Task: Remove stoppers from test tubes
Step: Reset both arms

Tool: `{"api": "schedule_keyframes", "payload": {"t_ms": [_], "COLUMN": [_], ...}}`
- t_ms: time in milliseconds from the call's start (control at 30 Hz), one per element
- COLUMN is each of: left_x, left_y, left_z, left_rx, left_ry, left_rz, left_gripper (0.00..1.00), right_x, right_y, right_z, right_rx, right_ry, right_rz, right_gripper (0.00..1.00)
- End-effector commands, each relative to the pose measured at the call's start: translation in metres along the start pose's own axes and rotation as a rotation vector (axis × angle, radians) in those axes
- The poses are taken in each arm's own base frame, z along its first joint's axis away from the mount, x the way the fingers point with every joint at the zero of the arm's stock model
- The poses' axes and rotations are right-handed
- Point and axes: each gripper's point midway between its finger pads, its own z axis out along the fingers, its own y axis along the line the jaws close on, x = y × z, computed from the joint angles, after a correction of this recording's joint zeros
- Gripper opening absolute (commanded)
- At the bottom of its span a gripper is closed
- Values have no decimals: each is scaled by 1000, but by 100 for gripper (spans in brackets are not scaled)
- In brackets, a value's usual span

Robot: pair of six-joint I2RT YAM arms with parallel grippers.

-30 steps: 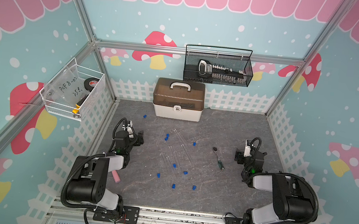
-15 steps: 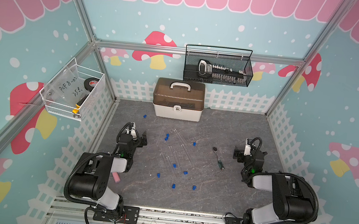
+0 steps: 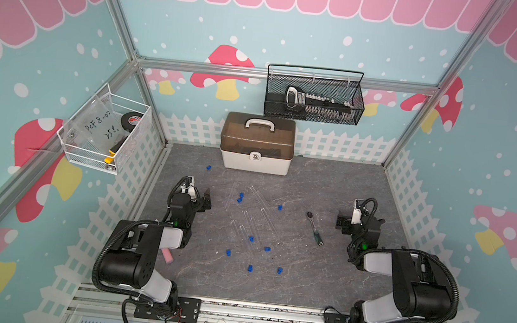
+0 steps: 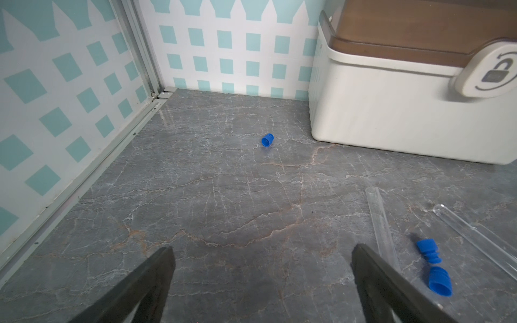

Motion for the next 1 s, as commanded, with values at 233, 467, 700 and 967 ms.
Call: {"api": "schedule_keyframes", "payload": {"t_ms": [233, 467, 700, 967], "left_x": [-9, -9, -9, -9], "left_y": [0, 0, 0, 0], "left_z": [1, 1, 1, 1], "left_rx": [6, 4, 5, 3], "left_ry": [-34, -32, -34, -33], "left_rz": [13, 13, 13, 13], "left_gripper": [99, 99, 99, 99], "right_x": [-32, -11, -12, -12], "right_y": [-4, -2, 0, 8], "right_z": [-23, 0, 1, 2], "right_rx": [11, 14, 6, -32], "right_ry": [-95, -33, -39, -40], "right_rz": [-5, -3, -8, -33], "right_gripper": [99, 100, 100, 100]}}
